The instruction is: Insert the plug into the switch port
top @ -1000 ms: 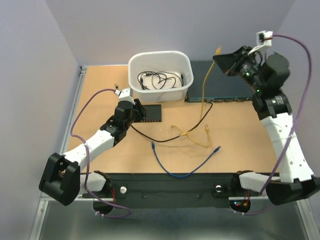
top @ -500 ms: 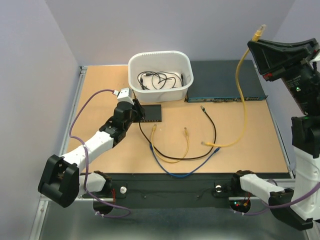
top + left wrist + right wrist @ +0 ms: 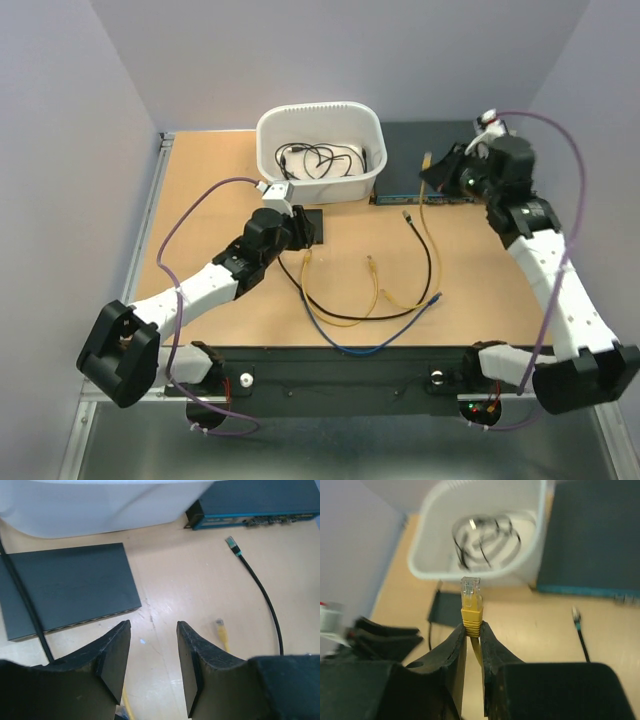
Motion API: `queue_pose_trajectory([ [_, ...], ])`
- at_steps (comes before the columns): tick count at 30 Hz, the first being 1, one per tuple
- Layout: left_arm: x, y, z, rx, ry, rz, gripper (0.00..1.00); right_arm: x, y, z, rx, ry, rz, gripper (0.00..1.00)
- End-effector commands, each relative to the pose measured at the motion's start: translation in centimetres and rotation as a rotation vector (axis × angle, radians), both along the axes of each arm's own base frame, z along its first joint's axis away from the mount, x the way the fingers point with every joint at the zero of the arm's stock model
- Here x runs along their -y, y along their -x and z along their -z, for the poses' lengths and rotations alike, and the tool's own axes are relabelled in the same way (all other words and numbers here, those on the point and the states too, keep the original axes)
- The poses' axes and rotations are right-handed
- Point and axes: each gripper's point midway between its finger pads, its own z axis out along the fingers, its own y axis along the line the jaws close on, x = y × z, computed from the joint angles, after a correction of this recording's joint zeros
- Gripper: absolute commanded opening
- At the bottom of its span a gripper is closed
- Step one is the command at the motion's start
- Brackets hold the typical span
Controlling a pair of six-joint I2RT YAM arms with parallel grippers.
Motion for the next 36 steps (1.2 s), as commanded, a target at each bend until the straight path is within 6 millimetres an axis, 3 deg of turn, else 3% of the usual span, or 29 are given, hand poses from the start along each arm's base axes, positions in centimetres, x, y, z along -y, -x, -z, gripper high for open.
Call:
queue_pose_trajectory([
  [1,3.0,-0.5,-2.8,0.080,0.032,0.076,0.53,-0.6,0.8,6.6,-0.185,0.011,-0.039,0.00],
  [5,3.6,-0.5,-1.6,0.052,0.014,0.082,0.52,0.9,-0.6,13.6,-0.352,0.058,0.039,0.01],
  [11,3.3,-0.1,-0.3,0.022,-0.004,0.081,0.52,4.9,-2.2,19.6,-0.483,0.170,0.253,0.00],
  [15,3.3,0.0,-0.1,0.008,-0.017,0.086,0.52,5.6,-3.2,25.4,-0.632,0.216,0.262,0.00],
  [20,3.2,0.6,-0.2,-0.003,-0.018,0.107,0.52,5.6,-4.6,28.4,-0.660,0.211,0.220,0.01],
  [24,3.1,0.7,0.4,-0.013,-0.019,0.103,0.52,6.4,-6.9,29.4,-0.630,0.231,0.223,0.00],
  [29,3.6,0.7,0.7,-0.029,-0.023,0.120,0.52,5.3,-9.1,31.2,-0.583,0.254,0.120,0.00],
  [30,3.6,0.7,0.9,-0.033,-0.025,0.122,0.52,5.3,-9.6,32.3,-0.590,0.262,0.117,0.00],
  [36,3.3,0.6,1.3,-0.040,-0.039,0.108,0.52,5.6,-11.7,33.9,-0.570,0.290,0.115,0.00],
])
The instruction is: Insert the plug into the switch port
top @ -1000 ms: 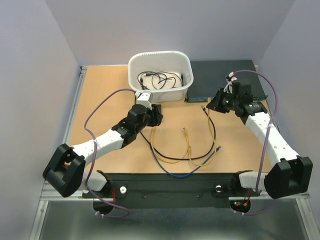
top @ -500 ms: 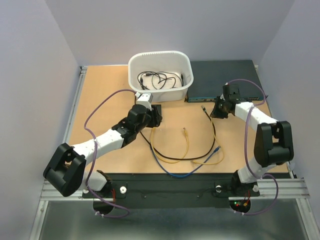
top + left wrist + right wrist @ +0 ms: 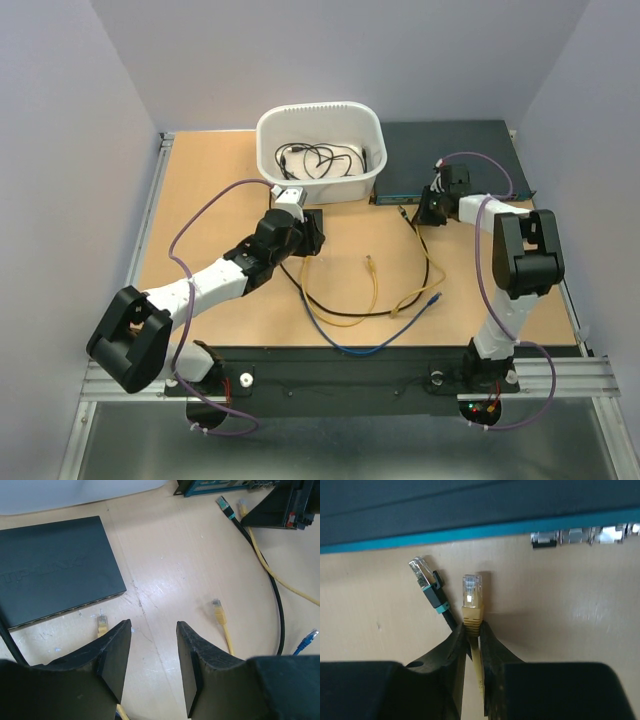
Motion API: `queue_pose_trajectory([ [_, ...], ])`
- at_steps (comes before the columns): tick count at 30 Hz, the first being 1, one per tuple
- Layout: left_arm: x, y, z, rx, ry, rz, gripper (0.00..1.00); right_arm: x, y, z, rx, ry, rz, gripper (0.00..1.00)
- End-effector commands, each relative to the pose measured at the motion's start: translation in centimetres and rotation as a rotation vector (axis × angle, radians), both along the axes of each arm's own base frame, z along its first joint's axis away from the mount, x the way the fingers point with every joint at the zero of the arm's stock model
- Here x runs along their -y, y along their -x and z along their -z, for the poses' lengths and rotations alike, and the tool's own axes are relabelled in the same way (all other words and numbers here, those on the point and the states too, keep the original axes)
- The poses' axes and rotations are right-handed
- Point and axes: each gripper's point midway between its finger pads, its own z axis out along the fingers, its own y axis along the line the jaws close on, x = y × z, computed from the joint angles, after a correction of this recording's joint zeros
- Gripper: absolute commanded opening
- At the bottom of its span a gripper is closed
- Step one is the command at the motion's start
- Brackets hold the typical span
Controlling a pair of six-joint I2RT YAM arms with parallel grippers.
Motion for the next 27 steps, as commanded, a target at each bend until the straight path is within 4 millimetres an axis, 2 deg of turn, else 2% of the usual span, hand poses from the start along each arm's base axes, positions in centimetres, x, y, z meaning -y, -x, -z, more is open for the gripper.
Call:
queue_pose_trajectory([
  [1,0.4,-0.6,-1.3,0.035,0.010,0.000,0.52,0.5,-3.5,-1.0,0.114,0.034,-0.020,0.00],
  [4,0.2,-0.7,-1.2,0.035,0.000,-0.008,0.52,1.7,-4.1,-1.2,0.127,0.076,0.021,0.01],
  [7,0.3,-0.8,-1.0,0.026,-0.007,-0.008,0.52,2.3,-4.1,-2.2,0.150,0.100,0.045,0.01],
  [8,0.2,-0.8,-0.9,0.024,-0.009,-0.008,0.52,2.5,-4.0,-3.5,0.174,0.099,0.054,0.01],
  [10,0.3,-0.8,-0.6,0.019,-0.012,-0.008,0.52,2.5,-3.2,-3.9,0.178,0.095,0.060,0.00],
  [12,0.4,-0.8,-0.7,0.018,-0.011,-0.006,0.52,2.5,-2.9,-5.1,0.202,0.086,0.065,0.00],
  [19,0.5,-0.8,-0.2,0.005,-0.019,0.000,0.52,2.3,-3.1,-4.7,0.189,0.063,0.061,0.01],
  [27,0.2,-0.9,-0.4,0.012,-0.023,-0.013,0.51,2.3,-3.6,-2.1,0.128,0.010,0.049,0.00],
])
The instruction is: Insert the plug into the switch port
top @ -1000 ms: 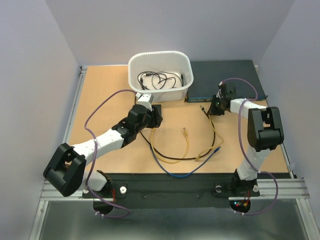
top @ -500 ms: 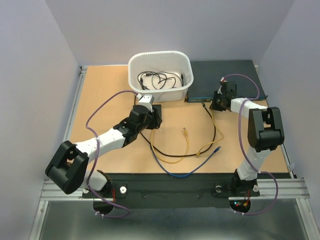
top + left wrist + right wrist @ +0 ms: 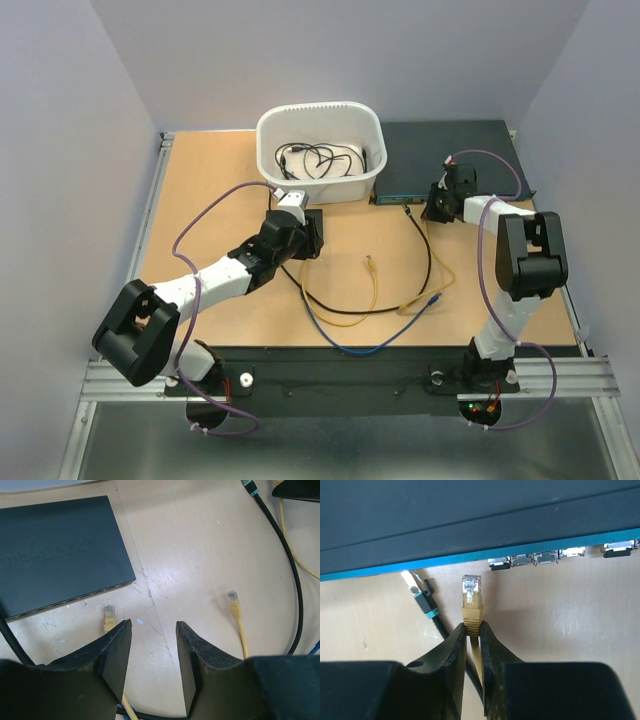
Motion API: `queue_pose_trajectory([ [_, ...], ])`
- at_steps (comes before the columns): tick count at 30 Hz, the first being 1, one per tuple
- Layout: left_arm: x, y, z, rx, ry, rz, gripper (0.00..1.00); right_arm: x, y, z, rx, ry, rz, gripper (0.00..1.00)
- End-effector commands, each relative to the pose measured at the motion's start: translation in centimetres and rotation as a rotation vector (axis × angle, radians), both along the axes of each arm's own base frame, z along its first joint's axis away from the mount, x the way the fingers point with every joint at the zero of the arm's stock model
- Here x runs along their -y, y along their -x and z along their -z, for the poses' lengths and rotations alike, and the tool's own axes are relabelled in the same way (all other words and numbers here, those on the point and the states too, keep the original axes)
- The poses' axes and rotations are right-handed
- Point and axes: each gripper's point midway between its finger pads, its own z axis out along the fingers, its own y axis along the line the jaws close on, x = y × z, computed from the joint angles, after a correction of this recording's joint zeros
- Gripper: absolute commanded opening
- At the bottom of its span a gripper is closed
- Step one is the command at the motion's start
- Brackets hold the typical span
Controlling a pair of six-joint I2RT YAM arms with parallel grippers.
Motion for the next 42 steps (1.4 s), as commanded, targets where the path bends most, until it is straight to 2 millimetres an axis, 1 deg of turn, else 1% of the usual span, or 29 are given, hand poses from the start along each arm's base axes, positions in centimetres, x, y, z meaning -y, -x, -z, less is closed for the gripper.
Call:
queue_pose_trajectory([
  [1,0.5,-1.0,-2.6,0.063,0.023,-0.003,0.51,0.1,-1.8,-0.8,0.042,-0.040,-0.012,0.01],
  [3,0.5,-1.0,-2.5,0.061,0.022,-0.003,0.51,0.0,-1.8,-0.4,0.034,-0.047,-0.018,0.00],
  [10,0.5,-1.0,-2.4,0.058,0.019,-0.003,0.51,0.1,-2.9,-0.6,0.040,-0.067,-0.015,0.00],
  [15,0.5,-1.0,-2.5,0.059,0.017,-0.003,0.51,-0.5,-3.5,-0.4,0.033,-0.097,-0.025,0.00],
  [20,0.3,-1.0,-2.5,0.061,0.015,-0.009,0.51,-0.1,-4.1,-0.5,0.026,-0.080,-0.005,0.01],
  [23,0.3,-1.0,-2.5,0.059,0.012,-0.010,0.51,0.0,-4.5,-1.3,0.035,-0.079,-0.002,0.01],
  [27,0.4,-1.0,-2.5,0.058,0.013,-0.007,0.51,-0.3,-4.9,-2.9,0.055,-0.097,-0.004,0.01],
  [30,0.4,-1.0,-2.4,0.058,0.011,-0.008,0.51,-0.3,-5.1,-4.6,0.081,-0.102,0.002,0.01],
  [31,0.4,-1.0,-2.5,0.056,0.013,-0.009,0.51,-0.2,-5.1,-5.5,0.095,-0.101,0.006,0.01],
  [34,0.4,-1.0,-2.5,0.057,0.015,-0.007,0.51,-0.2,-5.2,-6.8,0.119,-0.102,0.006,0.02],
  [36,0.4,-1.0,-2.6,0.057,0.018,-0.006,0.51,-0.2,-5.3,-6.9,0.118,-0.101,0.005,0.02],
  [40,0.3,-0.9,-2.6,0.058,0.017,-0.009,0.51,-0.1,-5.3,-5.8,0.091,-0.093,0.012,0.03],
  [42,0.3,-1.0,-2.5,0.058,0.017,-0.009,0.51,0.0,-5.2,-5.7,0.090,-0.088,0.016,0.02],
])
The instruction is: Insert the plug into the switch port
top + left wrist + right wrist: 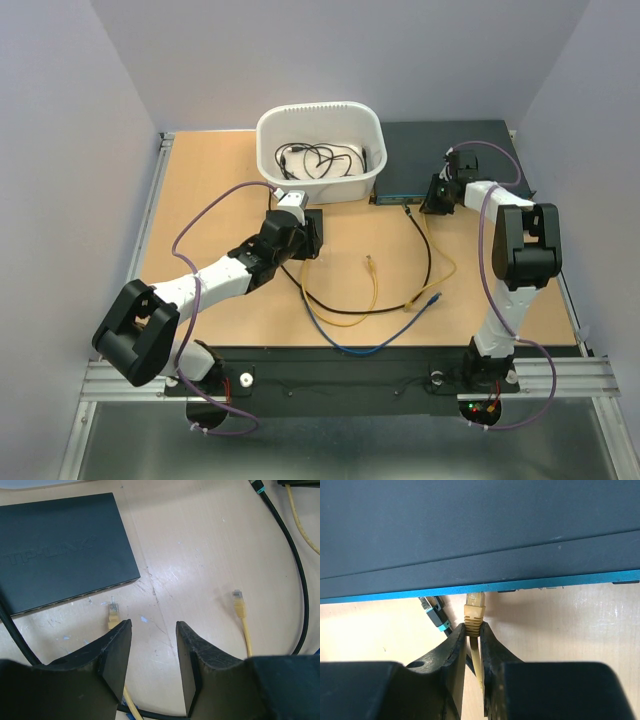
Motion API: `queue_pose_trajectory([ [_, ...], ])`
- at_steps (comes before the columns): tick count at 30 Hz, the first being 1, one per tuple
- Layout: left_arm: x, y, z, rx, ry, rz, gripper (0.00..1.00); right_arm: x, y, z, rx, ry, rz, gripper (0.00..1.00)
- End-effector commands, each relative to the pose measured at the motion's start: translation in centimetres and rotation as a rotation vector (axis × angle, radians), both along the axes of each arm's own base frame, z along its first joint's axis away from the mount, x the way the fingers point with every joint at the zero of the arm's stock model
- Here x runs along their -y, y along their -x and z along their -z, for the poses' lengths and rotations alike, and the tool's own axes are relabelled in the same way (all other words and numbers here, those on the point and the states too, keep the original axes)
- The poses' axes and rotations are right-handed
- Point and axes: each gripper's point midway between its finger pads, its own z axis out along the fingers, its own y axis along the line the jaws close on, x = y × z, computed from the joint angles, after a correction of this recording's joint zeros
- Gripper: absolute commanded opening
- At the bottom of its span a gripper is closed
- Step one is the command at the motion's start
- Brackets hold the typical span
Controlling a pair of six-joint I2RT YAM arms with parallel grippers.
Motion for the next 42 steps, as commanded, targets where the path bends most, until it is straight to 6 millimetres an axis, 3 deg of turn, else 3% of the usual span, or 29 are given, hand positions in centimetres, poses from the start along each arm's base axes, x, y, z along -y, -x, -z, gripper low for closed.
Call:
queue_pose_trajectory([
  [1,0.7,-1.0,-2.7,0.065,0.033,0.001,0.51,0.3,-3.5,-5.3,0.178,0.006,0.018,0.02],
  [21,0.8,-0.9,-2.4,0.054,0.032,0.008,0.51,-1.6,-2.9,-5.7,0.214,-0.086,-0.068,0.01],
  [34,0.8,-1.0,-2.3,0.053,0.025,0.006,0.51,-2.5,-2.5,-3.7,0.202,-0.136,-0.088,0.00],
  [42,0.7,-1.0,-2.2,0.052,0.022,0.003,0.51,-0.8,-2.7,-3.6,0.210,-0.075,-0.031,0.01],
])
